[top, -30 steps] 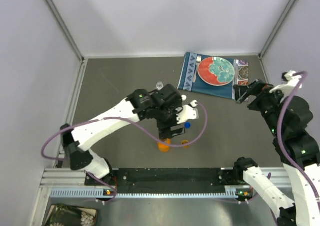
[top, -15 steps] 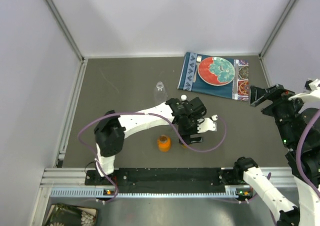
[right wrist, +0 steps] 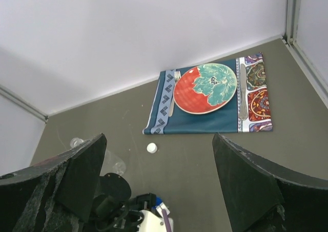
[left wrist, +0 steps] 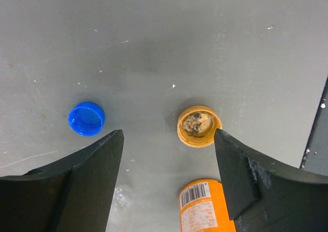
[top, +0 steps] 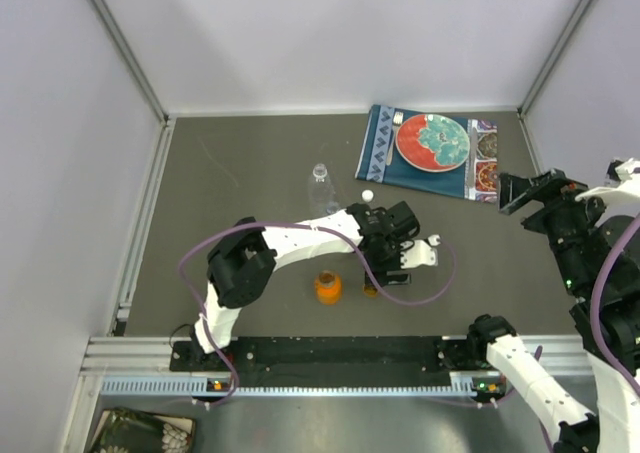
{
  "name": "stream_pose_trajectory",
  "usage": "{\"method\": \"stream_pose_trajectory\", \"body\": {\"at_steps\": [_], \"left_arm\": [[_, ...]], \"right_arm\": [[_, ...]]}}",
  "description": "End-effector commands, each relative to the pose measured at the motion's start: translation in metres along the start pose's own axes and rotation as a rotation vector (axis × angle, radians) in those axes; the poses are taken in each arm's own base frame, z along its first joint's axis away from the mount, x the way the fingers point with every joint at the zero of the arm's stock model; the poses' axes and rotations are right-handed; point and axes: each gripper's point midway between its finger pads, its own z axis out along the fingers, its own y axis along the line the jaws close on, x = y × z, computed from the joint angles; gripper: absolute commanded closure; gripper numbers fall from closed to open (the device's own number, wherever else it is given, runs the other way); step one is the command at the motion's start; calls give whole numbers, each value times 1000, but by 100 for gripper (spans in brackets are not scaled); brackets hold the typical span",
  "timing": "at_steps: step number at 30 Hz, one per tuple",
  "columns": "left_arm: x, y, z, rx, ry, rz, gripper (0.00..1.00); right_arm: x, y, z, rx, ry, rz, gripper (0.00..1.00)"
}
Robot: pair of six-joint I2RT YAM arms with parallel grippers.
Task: Screw on the bottle caps
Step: Pick up the bottle cap from the center of the board.
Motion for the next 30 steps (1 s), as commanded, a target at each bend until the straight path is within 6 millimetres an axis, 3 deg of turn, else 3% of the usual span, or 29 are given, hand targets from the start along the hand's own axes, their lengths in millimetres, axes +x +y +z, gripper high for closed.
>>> {"method": "stream_pose_trajectory", "body": {"at_steps": [1, 8, 22, 29, 30], "left_arm": [[-11, 15, 8, -49, -32, 29, 24], [4, 12, 20, -36, 14, 36, 27], [26, 6, 20, -27, 41, 42, 32], [24, 4, 25, -14, 26, 35, 55], [23, 4, 25, -14, 24, 34, 62]], "right_arm": [[5, 2, 6, -5, 14, 4, 14], [3, 5, 9, -8, 14, 5, 14], [12, 5, 16, -4, 41, 9, 14], [15, 6, 16, -13, 48, 13, 14], [15, 6, 16, -14, 48, 17, 14]]}}
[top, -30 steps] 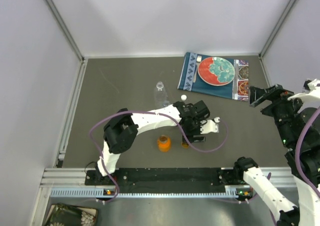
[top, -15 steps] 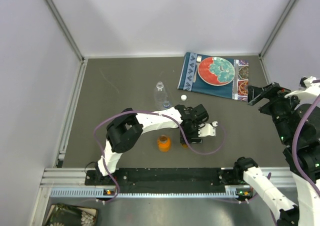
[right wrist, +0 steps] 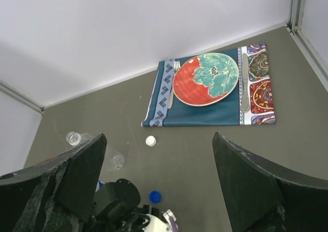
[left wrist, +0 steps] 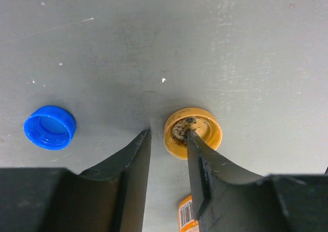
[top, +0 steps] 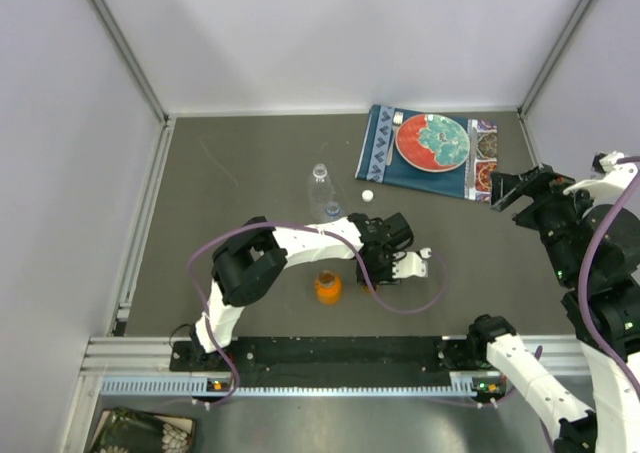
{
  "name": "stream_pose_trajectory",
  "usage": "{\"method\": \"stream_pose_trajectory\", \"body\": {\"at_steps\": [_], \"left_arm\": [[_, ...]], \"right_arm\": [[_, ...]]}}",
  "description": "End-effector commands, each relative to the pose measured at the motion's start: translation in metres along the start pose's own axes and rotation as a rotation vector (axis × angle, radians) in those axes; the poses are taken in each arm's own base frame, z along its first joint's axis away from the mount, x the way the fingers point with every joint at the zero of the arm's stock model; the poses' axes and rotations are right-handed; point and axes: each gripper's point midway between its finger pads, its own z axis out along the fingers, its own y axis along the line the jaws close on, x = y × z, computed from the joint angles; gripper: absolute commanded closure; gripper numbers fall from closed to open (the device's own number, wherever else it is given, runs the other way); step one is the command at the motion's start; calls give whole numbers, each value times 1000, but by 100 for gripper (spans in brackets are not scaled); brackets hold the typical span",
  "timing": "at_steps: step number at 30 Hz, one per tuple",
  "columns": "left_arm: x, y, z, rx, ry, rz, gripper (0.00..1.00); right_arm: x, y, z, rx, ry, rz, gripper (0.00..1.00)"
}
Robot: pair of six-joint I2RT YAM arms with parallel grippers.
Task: Screw on the bottle caps
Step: Pick up the bottle cap from the center of the board.
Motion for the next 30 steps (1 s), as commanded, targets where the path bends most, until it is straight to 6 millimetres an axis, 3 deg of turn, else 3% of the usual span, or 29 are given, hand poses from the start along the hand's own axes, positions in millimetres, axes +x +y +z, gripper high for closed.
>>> {"method": "stream_pose_trajectory", "body": {"at_steps": [1, 9, 17, 20, 21, 23, 25, 26, 28, 30], "left_arm": [[-12, 4, -8, -21, -59, 10, 65], [-11, 1, -3, -5, -61, -7, 100], [-25, 5, -16, -28, -110, -33, 100], [-39, 7, -37, -39, -150, -67, 100], [-45, 2, -54, -18, -173, -94, 100], [-70, 14, -95, -35, -278, -124, 100], [-96, 17, -153, -36, -411, -163, 100], [-97, 26, -174, -38, -454, -197, 100], [-117, 22, -233, 5, -606, -225, 100], [-115, 31, -279, 28, -723, -303, 100]], "right_arm": [[-2, 6, 2, -23, -7, 17, 14], [-1, 7, 1, -33, -4, 15, 14], [-4, 12, 1, -53, -1, 14, 15], [-12, 19, -2, -83, -13, -3, 14], [-15, 21, -2, -96, -18, -11, 12], [-23, 30, -5, -135, -32, -18, 10], [-28, 36, -7, -167, -45, -25, 7], [-29, 40, -7, -185, -45, -26, 7], [-33, 46, -8, -216, -59, -21, 5], [-33, 52, -10, -253, -56, -21, 3]]}}
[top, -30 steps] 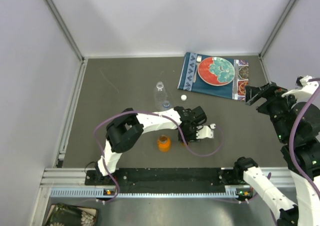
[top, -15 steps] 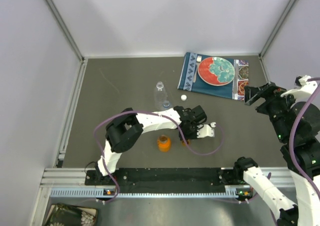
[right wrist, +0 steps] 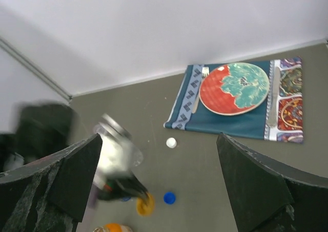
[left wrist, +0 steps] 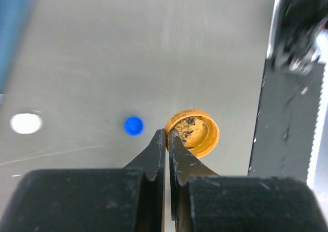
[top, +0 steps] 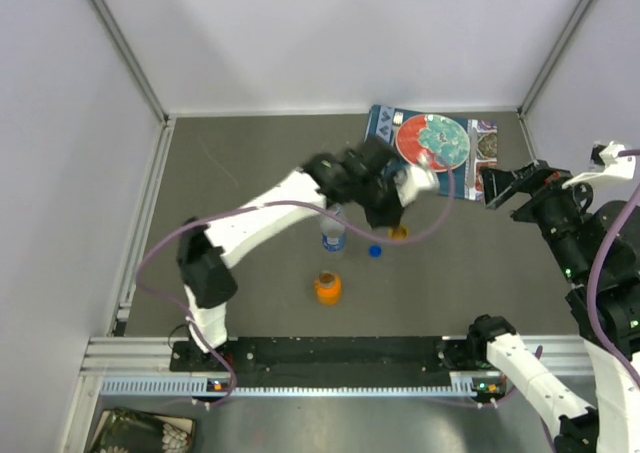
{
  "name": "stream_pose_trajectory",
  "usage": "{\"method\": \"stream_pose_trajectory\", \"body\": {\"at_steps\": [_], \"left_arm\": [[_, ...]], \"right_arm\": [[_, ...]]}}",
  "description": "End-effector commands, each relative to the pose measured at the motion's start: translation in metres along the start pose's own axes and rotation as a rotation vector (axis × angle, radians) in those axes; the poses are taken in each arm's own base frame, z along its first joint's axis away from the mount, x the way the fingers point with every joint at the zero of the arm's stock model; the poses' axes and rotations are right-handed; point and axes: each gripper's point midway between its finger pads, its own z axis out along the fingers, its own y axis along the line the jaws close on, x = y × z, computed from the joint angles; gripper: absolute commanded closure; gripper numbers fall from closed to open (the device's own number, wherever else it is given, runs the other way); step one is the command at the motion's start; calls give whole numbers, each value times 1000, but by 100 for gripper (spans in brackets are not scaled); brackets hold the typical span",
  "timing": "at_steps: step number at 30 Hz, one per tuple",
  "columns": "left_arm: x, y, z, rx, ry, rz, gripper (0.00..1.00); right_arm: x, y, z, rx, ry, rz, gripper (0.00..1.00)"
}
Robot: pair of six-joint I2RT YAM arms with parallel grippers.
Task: Screw on the bottle caps
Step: Pick up the bottle cap from the center of the board.
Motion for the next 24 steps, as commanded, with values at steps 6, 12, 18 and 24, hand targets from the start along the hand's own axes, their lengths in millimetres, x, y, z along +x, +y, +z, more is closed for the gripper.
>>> {"method": "stream_pose_trajectory", "body": {"at_steps": [6, 12, 18, 24], "left_arm": [[-110, -10, -226, 229, -611, -279, 100], [-119, -18, -268, 480, -722, -406, 100], [-103, -31, -282, 797, -698, -637, 100], [-110, -14, -300, 794, -763, -675, 100]], "right_arm": [[-21, 70, -4, -383, -54, -97, 1], [-17, 124, -2, -764, -183, -234, 1], [-16, 158, 15, -933, -260, -331, 1], [9, 202, 22, -1034, -230, -477, 5]]}}
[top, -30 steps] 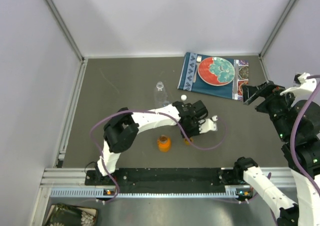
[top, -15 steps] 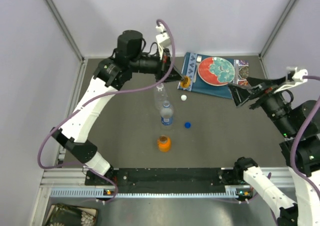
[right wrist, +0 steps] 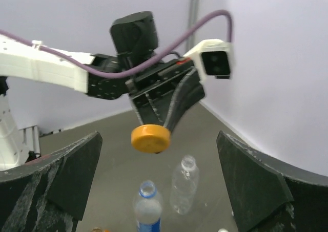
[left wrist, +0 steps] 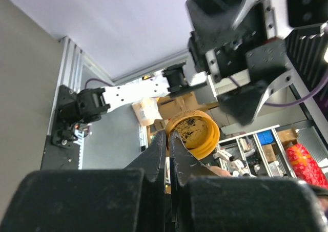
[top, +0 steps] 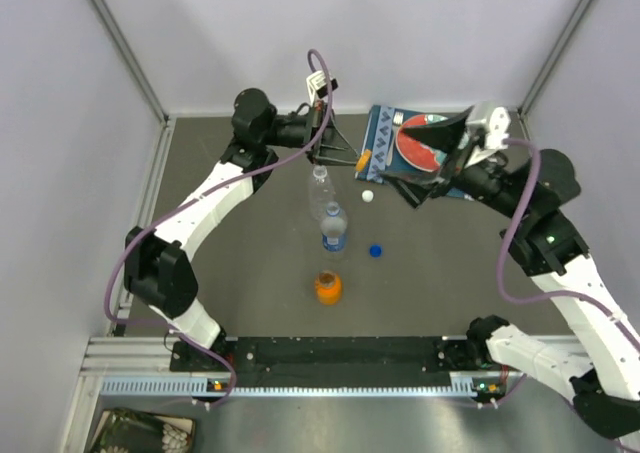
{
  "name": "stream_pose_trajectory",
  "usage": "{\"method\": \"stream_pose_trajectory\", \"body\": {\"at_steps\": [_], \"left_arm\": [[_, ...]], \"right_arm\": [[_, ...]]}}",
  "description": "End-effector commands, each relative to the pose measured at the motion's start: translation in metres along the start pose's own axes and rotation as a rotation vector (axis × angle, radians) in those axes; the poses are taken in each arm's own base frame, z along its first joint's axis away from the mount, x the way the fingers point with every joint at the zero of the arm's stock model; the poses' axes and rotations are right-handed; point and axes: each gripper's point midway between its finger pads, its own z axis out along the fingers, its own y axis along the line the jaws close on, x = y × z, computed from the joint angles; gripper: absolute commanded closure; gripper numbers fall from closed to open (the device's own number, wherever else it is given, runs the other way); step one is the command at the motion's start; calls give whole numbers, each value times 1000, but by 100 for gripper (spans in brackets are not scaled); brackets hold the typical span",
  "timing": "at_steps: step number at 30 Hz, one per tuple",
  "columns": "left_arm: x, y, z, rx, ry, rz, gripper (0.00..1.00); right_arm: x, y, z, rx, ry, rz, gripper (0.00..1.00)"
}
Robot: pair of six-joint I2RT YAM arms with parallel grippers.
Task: Screw on the bottle caps
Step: Pick up the bottle cap from the center of the board.
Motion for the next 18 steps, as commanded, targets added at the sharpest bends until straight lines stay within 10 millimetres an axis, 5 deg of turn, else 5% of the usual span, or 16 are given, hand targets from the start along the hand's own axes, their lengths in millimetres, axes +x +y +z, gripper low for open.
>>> {"method": "stream_pose_trajectory", "body": {"at_steps": [1, 10, 18], "left_arm": [[-2, -72, -13, 128, -9, 125, 100], [-5, -77, -18, 158, -26, 102, 100], [-7, -79, -18, 174, -38, 94, 100]], "right_arm": [[-15, 19, 31, -67, -37, -213, 5], [-24, 13, 49, -25, -129, -271, 7], [-16, 37, 63, -92, -123, -268, 12]]}}
